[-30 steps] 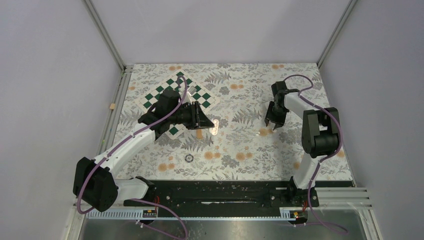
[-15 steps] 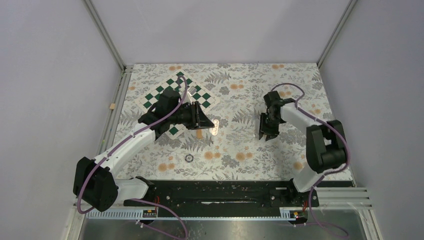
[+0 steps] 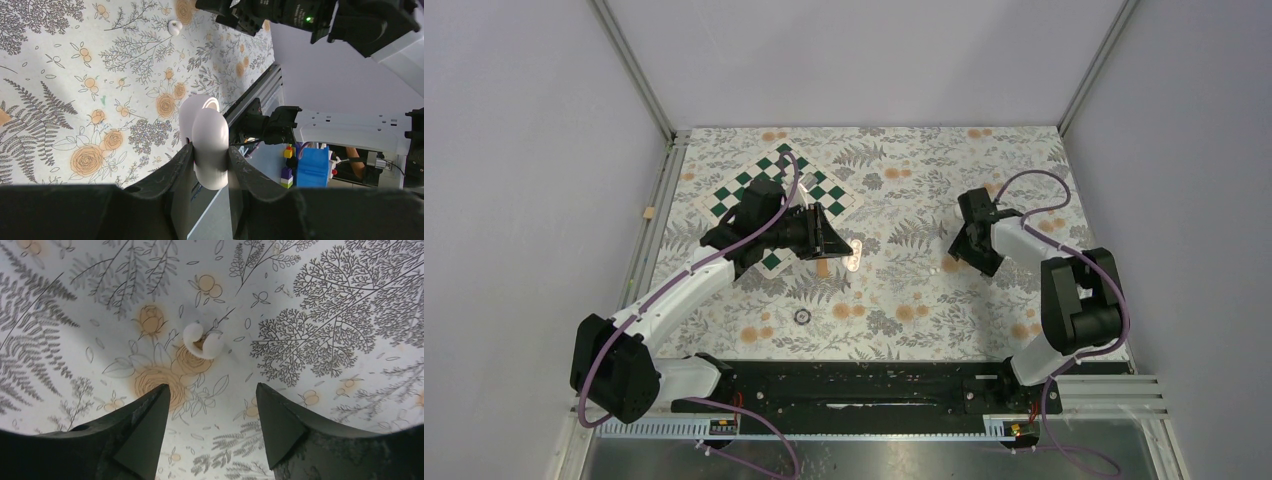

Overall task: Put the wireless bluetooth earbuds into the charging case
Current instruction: Move the earbud to the center of the board.

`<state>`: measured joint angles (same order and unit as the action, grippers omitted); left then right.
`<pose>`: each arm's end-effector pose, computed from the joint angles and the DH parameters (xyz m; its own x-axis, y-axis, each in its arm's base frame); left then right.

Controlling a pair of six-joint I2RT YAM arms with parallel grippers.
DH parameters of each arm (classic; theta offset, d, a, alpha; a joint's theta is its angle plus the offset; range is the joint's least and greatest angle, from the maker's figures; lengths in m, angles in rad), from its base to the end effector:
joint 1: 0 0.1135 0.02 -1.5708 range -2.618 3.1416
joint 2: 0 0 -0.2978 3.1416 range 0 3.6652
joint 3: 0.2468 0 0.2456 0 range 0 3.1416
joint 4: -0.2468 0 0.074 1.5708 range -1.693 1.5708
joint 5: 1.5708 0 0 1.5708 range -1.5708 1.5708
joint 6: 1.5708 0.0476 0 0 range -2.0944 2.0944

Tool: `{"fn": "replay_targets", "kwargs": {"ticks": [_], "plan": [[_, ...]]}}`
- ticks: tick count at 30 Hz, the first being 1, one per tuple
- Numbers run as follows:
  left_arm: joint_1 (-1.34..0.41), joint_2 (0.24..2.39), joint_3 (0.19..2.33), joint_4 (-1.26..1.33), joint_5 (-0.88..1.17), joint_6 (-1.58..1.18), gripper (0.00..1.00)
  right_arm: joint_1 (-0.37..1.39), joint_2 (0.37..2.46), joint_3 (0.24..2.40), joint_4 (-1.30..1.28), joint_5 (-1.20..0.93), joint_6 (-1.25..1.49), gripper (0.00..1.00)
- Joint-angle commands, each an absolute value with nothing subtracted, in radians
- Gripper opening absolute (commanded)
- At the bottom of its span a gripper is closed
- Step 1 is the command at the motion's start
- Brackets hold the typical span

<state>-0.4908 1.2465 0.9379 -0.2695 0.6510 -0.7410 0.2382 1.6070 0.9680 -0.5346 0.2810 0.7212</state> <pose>0.2192 -0.1498 0.3195 -0.9108 -0.1221 -0.3944 0.2816 0.5150 -0.8096 0.2986 0.0589 0.2068 -0.7538 0.4698 -0.4594 0.4997 0.8639 0.0634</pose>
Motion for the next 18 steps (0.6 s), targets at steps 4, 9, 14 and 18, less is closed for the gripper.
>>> {"fn": "replay_targets", "kwargs": {"ticks": [4, 9, 14, 18], "plan": [[-0.486, 1.213, 0.939, -0.237, 0.677, -0.729, 0.21, 0.243, 1.581, 0.871, -0.334, 0.342, 0.825, 0.72], [-0.485, 1.216, 0.943, -0.223, 0.683, -0.738, 0.21, 0.244, 1.599, 0.889, -0.336, 0.353, 0.792, 0.64], [-0.485, 1.212, 0.945, -0.224, 0.684, -0.739, 0.21, 0.244, 1.627, 0.926, -0.360, 0.370, 0.799, 0.59], [-0.485, 1.209, 0.942, -0.224, 0.685, -0.739, 0.21, 0.249, 1.662, 0.972, -0.404, 0.394, 0.814, 0.56]]}}
